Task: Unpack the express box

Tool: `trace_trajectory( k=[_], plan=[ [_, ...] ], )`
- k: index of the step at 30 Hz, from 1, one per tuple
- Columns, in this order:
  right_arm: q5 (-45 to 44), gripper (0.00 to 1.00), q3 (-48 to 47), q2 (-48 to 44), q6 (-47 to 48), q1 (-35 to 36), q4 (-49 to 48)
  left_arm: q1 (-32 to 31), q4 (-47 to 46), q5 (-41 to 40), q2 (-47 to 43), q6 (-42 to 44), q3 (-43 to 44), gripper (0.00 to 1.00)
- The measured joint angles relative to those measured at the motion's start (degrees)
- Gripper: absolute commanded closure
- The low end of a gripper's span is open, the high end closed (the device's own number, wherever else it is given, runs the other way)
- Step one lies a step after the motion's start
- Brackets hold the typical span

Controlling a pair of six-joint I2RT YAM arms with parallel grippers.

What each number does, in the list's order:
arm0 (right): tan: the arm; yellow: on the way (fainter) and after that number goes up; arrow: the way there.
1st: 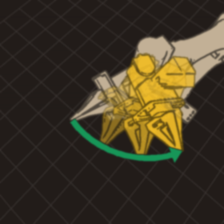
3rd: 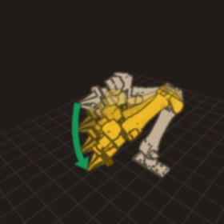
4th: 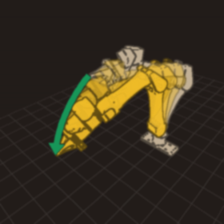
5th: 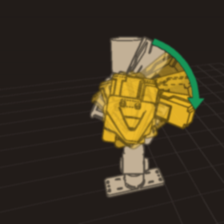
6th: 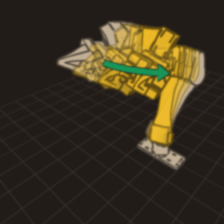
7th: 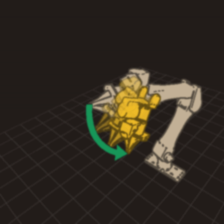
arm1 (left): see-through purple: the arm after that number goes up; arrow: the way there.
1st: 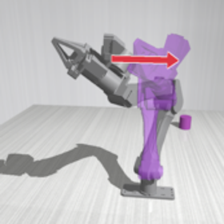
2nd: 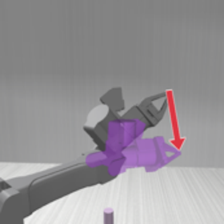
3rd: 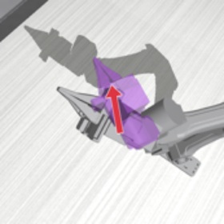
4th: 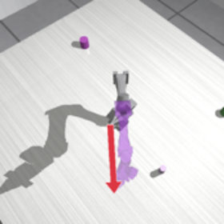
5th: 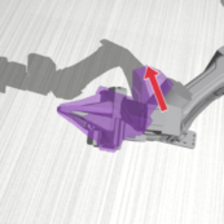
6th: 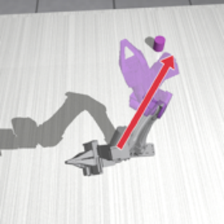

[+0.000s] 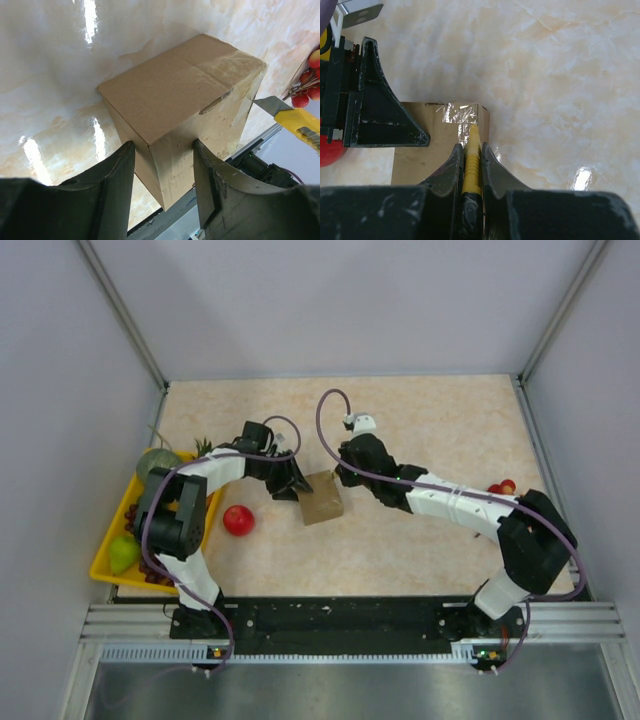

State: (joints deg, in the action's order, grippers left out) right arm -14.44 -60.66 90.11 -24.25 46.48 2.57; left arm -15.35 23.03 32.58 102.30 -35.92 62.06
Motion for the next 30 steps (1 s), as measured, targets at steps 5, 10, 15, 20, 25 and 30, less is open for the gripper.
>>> trace_trajectory(
  k=[5,10,15,20,25,30],
  plan=[
    [-2.91,1.00,-2.05,1.84,0.02,0.72,0.31,0.04,0.50,0.55,0.98,0.02,0.98,0.62],
    [-3.91,1.00,-2.05,1.84,0.09,0.74,0.28,0.22,0.09,1.29,1.38,-0.15,1.05,0.63],
    [-5.11,1.00,-2.03,1.84,0.72,0.76,0.04,0.26,0.09,1.49,1.49,-0.13,1.07,0.63],
    [-5.25,1.00,-2.03,1.84,1.81,0.76,0.04,0.28,0.20,1.68,1.86,-0.11,1.42,0.64],
    [-5.22,1.00,-2.03,1.84,2.27,0.76,0.04,0.33,0.20,2.36,2.47,-0.11,1.88,0.65],
    [-5.27,1.00,-2.03,1.84,2.21,0.92,0.09,0.33,0.15,2.54,2.62,-0.11,1.99,0.65]
  ],
)
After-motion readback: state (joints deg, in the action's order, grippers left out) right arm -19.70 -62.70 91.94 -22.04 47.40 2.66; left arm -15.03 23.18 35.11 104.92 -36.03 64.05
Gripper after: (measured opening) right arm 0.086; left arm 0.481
